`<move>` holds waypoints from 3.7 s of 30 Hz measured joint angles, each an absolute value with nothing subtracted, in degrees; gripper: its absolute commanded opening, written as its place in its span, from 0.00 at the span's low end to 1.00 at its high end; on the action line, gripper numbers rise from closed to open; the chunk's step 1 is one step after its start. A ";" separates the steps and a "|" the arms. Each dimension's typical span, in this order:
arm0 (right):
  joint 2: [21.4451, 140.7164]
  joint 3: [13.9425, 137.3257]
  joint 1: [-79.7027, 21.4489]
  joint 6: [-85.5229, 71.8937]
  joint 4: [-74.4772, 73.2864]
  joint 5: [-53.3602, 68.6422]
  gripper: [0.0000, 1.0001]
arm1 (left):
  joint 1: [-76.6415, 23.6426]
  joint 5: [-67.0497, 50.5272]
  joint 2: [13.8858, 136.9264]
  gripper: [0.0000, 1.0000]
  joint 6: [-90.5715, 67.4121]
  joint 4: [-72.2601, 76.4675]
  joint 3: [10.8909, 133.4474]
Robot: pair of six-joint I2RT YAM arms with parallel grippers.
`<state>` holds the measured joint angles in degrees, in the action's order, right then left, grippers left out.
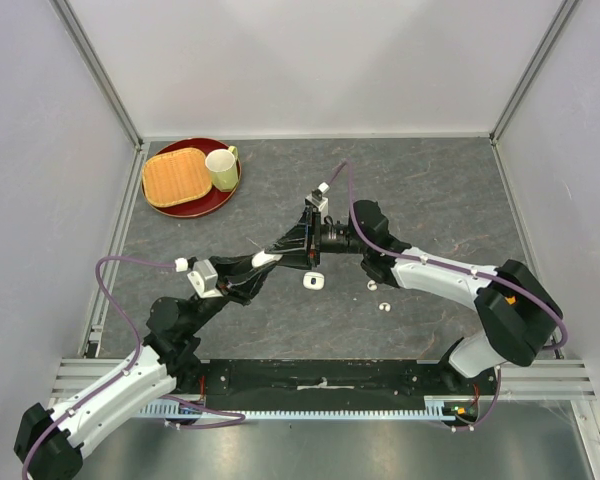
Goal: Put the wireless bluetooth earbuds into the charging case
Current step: Pick up the charging case at the center of the board.
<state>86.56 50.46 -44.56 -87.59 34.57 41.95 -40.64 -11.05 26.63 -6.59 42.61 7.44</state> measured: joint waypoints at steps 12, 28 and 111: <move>88.68 45.63 -45.12 -99.07 50.22 40.84 0.00 | -40.64 -10.70 29.47 0.45 -8.67 46.89 6.94; 88.71 43.68 -45.28 -102.45 53.45 38.61 0.00 | -40.64 -10.61 33.76 0.45 -9.56 52.42 6.83; 70.98 52.60 -42.89 -60.80 10.31 26.74 0.86 | -40.62 -14.17 32.34 0.02 -12.03 59.22 4.14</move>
